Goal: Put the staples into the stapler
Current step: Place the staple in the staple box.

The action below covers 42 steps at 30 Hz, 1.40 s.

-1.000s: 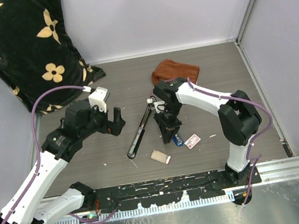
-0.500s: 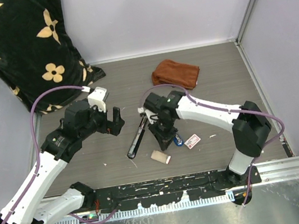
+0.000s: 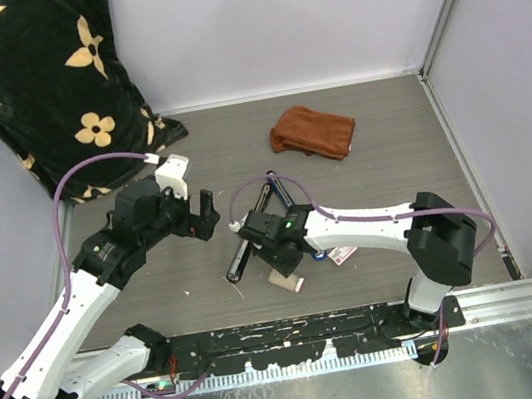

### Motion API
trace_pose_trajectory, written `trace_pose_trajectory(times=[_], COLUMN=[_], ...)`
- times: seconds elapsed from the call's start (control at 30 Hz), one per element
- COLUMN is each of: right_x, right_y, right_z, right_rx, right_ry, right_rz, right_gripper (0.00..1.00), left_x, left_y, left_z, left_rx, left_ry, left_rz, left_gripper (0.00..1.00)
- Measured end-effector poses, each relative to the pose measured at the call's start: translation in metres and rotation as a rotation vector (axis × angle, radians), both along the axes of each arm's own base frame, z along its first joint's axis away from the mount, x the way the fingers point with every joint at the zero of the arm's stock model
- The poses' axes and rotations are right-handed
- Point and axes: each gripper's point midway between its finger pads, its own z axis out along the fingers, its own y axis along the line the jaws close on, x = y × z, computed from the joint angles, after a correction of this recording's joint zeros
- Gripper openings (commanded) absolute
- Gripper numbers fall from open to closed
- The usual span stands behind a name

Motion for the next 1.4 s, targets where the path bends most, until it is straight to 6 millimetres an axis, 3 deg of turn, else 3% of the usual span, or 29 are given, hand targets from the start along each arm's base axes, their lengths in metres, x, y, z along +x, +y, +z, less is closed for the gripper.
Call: trace_pose_trajectory(times=[0.3, 0.67, 0.83, 1.03, 1.23, 1.4], right_x=[0.004, -0.008, -0.011, -0.011, -0.008, -0.003], right_y=[0.014, 0.011, 0.007, 0.007, 0.006, 0.01], right_z=[-0.023, -0.043, -0.048, -0.048, -0.044, -0.023], right_rx=[-0.007, -0.013, -0.027, -0.028, -0.025, 0.029], right_ry=[-0.032, 0.008, 0.018, 0.015, -0.004, -0.049], right_rz=[0.061, 0.112, 0.119, 0.119, 0.114, 0.094], right_gripper=[0.17, 0.18, 0.27, 0.39, 0.42, 0.4], left_x=[0.003, 0.004, 0.004, 0.005, 0.005, 0.005], left_y=[0.001, 0.001, 0.001, 0.001, 0.001, 0.001], left_z=[-0.003, -0.006, -0.006, -0.007, -0.008, -0.008], left_rx=[0.015, 0.03, 0.032, 0.033, 0.034, 0.035], left_ry=[0.004, 0.005, 0.006, 0.008, 0.01, 0.01], left_rz=[0.009, 0.004, 0.004, 0.004, 0.004, 0.004], left_gripper=[1.0, 1.0, 1.0, 1.0, 1.0, 1.0])
